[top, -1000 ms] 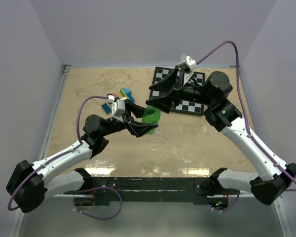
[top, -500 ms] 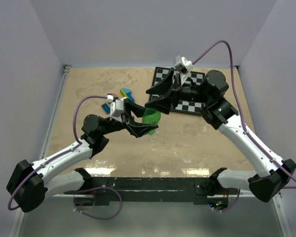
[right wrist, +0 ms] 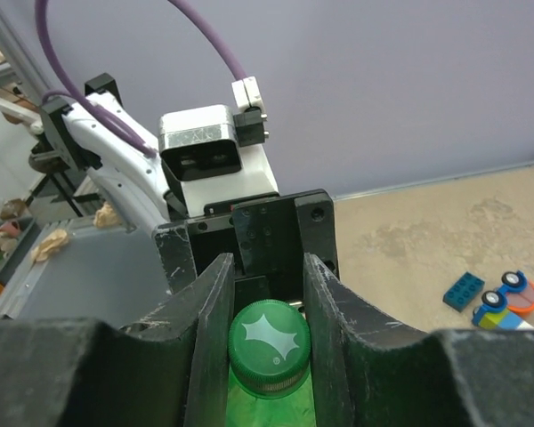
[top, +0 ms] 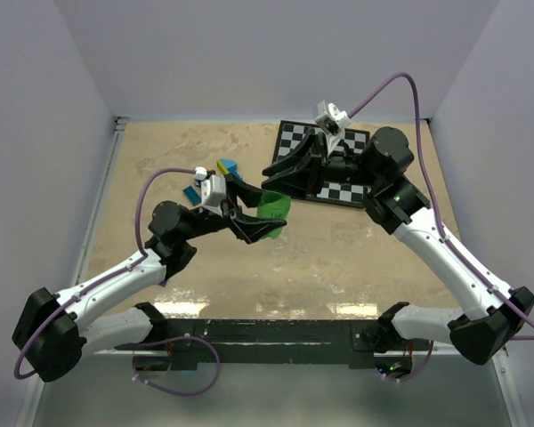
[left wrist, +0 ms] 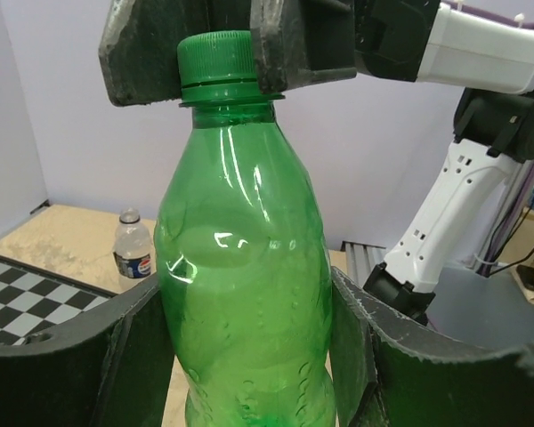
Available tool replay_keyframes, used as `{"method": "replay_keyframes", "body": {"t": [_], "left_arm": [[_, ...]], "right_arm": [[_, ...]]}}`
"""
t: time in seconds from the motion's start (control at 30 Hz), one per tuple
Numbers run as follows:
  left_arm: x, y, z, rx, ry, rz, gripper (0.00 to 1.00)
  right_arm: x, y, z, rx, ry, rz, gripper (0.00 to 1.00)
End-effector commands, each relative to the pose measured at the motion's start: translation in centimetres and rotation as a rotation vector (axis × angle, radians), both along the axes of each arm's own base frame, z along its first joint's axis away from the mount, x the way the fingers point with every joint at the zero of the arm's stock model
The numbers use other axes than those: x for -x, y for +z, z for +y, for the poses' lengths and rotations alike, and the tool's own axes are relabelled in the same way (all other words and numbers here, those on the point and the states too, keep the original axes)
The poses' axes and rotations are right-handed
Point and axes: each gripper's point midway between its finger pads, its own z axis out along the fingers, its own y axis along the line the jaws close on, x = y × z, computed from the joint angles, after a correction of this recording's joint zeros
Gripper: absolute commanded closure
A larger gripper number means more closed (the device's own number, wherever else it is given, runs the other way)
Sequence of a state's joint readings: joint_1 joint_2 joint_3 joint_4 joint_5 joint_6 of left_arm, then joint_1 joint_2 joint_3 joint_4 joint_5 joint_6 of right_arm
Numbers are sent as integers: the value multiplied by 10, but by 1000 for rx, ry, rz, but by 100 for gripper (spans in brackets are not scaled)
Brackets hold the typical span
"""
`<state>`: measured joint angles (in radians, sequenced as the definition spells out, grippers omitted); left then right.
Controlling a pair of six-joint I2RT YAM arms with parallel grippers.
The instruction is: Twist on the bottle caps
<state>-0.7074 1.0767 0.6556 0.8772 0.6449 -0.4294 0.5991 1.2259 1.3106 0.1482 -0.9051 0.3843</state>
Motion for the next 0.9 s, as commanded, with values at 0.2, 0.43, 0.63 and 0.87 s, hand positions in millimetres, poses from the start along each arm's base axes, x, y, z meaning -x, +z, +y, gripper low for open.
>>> {"method": "replay_keyframes", "body": {"t": [0.2, 0.43, 0.63, 0.87], "left_arm": [[-19, 55, -6, -42, 355, -174, 100], [-35, 62, 0, -92, 638, -201, 100], [-46, 65, 10, -174, 882, -218, 100], [-39, 46, -1, -271, 975, -270, 100]], "right_arm": [[-63, -28, -14, 131, -478, 21, 100], [-99, -90, -32, 350, -867, 125, 100], [-110, -133, -54, 537, -1120, 155, 100], [-101, -127, -36, 415, -1079, 227, 100]]}}
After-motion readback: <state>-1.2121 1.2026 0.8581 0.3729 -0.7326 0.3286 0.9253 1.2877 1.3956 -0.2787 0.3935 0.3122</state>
